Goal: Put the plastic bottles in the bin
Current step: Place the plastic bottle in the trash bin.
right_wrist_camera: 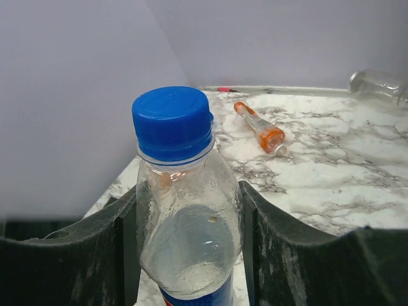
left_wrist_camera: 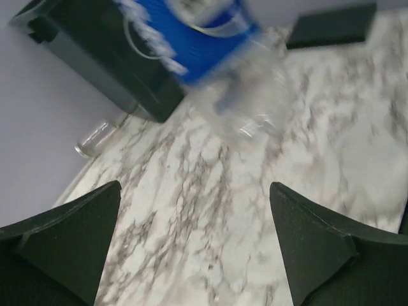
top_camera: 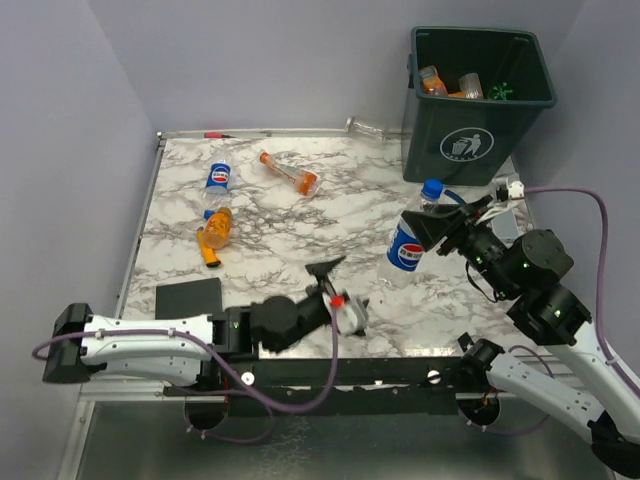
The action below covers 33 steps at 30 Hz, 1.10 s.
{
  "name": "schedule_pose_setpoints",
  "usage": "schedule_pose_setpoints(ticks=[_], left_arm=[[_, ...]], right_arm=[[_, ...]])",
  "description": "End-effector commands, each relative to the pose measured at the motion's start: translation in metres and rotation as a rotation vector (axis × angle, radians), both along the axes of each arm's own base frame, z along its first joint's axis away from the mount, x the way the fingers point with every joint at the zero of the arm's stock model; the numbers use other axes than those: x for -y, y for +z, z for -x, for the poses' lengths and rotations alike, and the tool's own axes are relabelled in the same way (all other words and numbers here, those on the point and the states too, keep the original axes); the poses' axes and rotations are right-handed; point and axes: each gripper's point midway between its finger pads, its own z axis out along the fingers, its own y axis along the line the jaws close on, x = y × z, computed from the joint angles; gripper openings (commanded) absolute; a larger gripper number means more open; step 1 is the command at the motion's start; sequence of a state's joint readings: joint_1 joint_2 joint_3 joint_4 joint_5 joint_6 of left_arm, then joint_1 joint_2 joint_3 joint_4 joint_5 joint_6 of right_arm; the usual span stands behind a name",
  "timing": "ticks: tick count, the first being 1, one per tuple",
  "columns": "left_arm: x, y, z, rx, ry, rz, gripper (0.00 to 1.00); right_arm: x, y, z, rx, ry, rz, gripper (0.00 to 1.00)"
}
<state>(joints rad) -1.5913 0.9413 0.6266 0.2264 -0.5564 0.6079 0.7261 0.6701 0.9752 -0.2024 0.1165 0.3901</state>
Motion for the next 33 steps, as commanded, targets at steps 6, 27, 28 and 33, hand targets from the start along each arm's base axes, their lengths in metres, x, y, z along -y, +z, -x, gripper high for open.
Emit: schedule_pose_setpoints(ticks=[6, 27, 28, 33], left_arm=[[0.005, 0.103, -0.075, -0.831, -0.269, 0.701, 0.99], [0.033, 0.063, -0.02, -1.066, -0.641, 0.554, 0.99], [0.034, 0.059, -0.019, -1.078, -0.642, 0.545, 0.99], [0.039, 0.052, -0.021, -1.088, -0.632, 0.535, 0.86]], right_arm=[[-0.009, -0.035, 0.0, 0.011, 0.049, 0.093, 0.25], [-0.065, -0.012, 0.015, 0.066, 0.327, -0.136, 0.25], [-0.066, -0.012, 0.015, 0.067, 0.332, -0.134, 0.25], [-0.069, -0.015, 0.013, 0.072, 0.336, -0.139, 0.25]])
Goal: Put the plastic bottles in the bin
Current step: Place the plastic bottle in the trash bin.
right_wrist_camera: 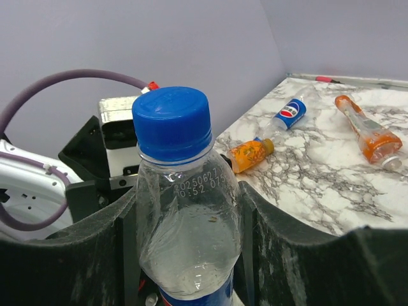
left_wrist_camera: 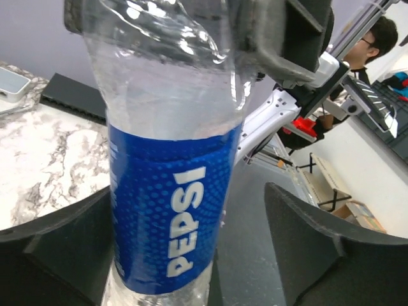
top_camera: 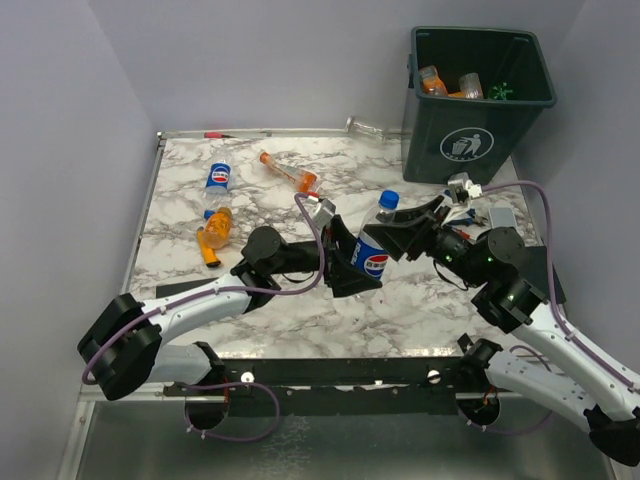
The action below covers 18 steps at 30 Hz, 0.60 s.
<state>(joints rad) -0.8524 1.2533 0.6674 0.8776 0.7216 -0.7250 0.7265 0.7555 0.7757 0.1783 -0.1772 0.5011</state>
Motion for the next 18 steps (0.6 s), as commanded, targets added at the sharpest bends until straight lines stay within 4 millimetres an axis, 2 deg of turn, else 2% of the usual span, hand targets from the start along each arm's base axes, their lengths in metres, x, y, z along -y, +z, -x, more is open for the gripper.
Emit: schedule_pose_setpoints(ticks=[1, 3, 5, 8, 9, 14, 18], left_arm=[[0.0, 0.003, 0.008, 0.026, -0.043, 0.012, 0.8], [0.0, 0.002, 0.008, 0.034, -0.035, 0.011, 0.72], [-0.002, 0.0, 0.007, 0.042, -0.021, 0.012, 0.62], [-0.004, -0.001, 0.003, 0.051, 0.009, 0.015, 0.52], [-0.004, -0.001, 0.002, 0.052, 0.018, 0.015, 0.51], [-0.005, -0.003, 0.0, 0.058, 0.041, 0.014, 0.42], [-0.005, -0.006, -0.001, 0.059, 0.045, 0.011, 0.4]], right_arm=[[-0.005, 0.009, 0.004, 0.045, 0.034, -0.035, 0.25], [-0.007, 0.008, 0.004, 0.043, 0.046, -0.03, 0.27], [-0.009, 0.009, 0.006, 0.043, 0.062, -0.019, 0.35], [-0.011, 0.01, 0.007, 0.024, 0.075, 0.02, 0.65], [-0.011, 0.009, 0.007, 0.013, 0.074, 0.034, 0.71], [0.001, 0.025, 0.013, 0.022, 0.048, 0.027, 0.8], [0.013, 0.043, 0.012, 0.046, -0.013, 0.022, 0.8]])
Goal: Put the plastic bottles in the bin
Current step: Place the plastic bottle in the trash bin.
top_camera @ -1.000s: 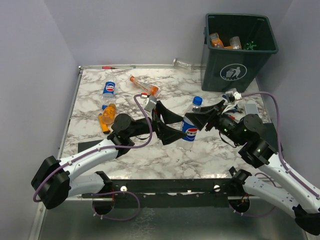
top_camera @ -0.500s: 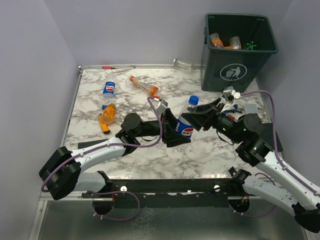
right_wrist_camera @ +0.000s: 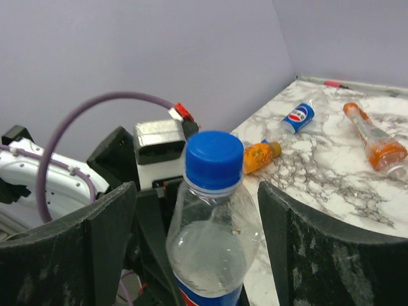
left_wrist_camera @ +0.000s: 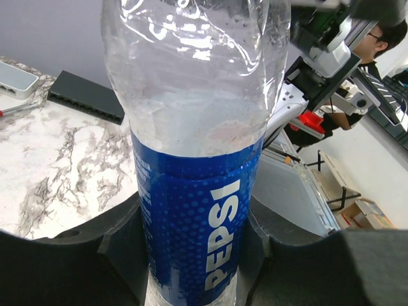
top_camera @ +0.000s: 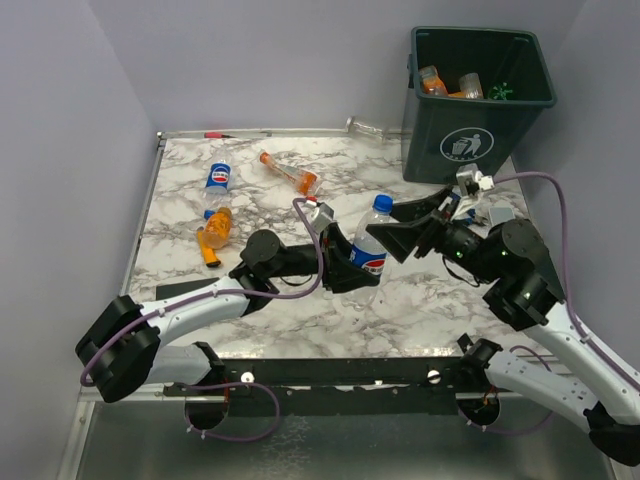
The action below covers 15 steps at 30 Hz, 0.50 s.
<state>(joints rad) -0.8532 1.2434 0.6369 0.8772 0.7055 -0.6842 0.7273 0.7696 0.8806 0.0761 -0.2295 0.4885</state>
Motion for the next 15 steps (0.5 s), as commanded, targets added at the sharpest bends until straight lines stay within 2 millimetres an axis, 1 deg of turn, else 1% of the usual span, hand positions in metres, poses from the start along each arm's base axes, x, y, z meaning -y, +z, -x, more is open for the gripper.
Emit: schedule_pose_setpoints(ticks=[1, 4, 6, 10, 12, 14, 15], left_arm=[[-0.003, 0.003, 0.001, 0.036, 0.022, 0.021, 0.4], [-0.004, 0.003, 0.002, 0.045, 0.022, 0.021, 0.4], [-0.006, 0.003, 0.003, 0.055, 0.025, 0.023, 0.4], [-0.01, 0.003, 0.004, 0.083, 0.04, 0.03, 0.4], [-0.011, 0.004, 0.005, 0.096, 0.045, 0.034, 0.4], [-0.011, 0.004, 0.007, 0.101, 0.044, 0.035, 0.4], [-0.011, 0.004, 0.007, 0.102, 0.042, 0.035, 0.4]], right_arm=[[0.02, 0.028, -0.003, 0.042, -0.095, -0.013, 0.8], [0.024, 0.026, -0.014, 0.005, -0.154, 0.029, 0.77], [0.02, 0.025, -0.019, -0.018, -0.156, 0.056, 0.74], [0.007, 0.018, -0.022, -0.063, -0.109, 0.084, 0.69], [0.001, 0.015, -0.022, -0.083, -0.087, 0.097, 0.65], [-0.002, 0.011, -0.023, -0.111, -0.079, 0.103, 0.56], [-0.003, 0.009, -0.023, -0.121, -0.074, 0.109, 0.54]])
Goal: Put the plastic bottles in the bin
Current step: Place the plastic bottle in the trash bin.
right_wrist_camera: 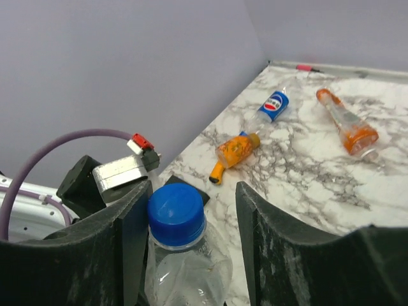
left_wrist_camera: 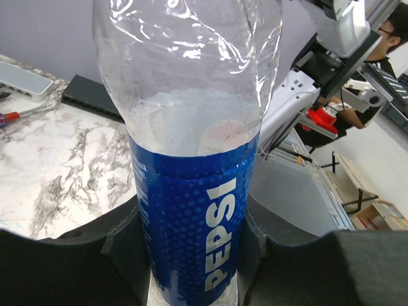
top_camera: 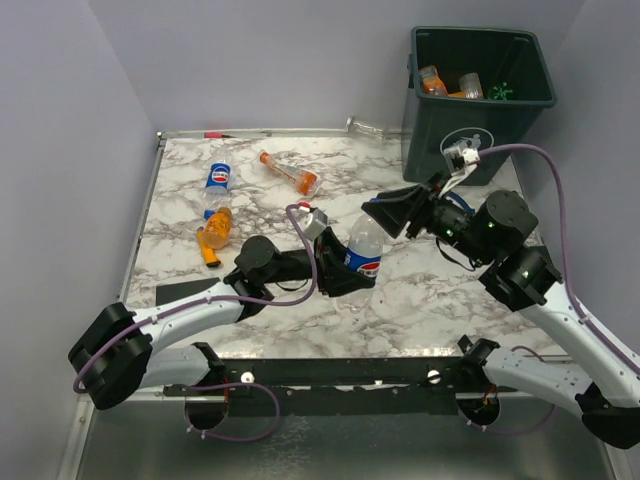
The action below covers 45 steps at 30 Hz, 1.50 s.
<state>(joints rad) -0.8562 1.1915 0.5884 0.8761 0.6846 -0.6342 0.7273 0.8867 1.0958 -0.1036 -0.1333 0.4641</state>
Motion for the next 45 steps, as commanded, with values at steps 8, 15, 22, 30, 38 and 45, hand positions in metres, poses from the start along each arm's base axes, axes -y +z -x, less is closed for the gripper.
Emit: schedule_pose_setpoints(ticks=[8, 15, 22, 30, 38, 45], left_arm=[[-0.002, 0.006, 0.004, 0.059, 0.019, 0.022, 0.4], [-0.002, 0.006, 0.001, 0.058, 0.04, 0.018, 0.43], [-0.007, 0.004, -0.012, 0.045, 0.138, 0.021, 0.99], [-0.048, 0.029, -0.045, 0.123, 0.473, 0.092, 0.99], [-0.094, 0.029, -0.087, 0.089, 0.815, 0.063, 0.99], [-0.117, 0.014, -0.109, 0.075, 0.991, -0.029, 0.99]], right_arm=[[-0.011, -0.017, 0.009, -0.101, 0.08, 0.063, 0.51], [-0.009, -0.031, 0.009, -0.143, 0.076, 0.127, 0.18], [0.01, -0.017, 0.006, -0.123, -0.015, 0.142, 0.0], [0.096, 0.068, -0.017, 0.039, -0.451, 0.149, 0.0], [0.167, 0.156, -0.041, 0.288, -0.893, 0.021, 0.0], [0.151, 0.195, -0.105, 0.391, -1.095, 0.05, 0.0]])
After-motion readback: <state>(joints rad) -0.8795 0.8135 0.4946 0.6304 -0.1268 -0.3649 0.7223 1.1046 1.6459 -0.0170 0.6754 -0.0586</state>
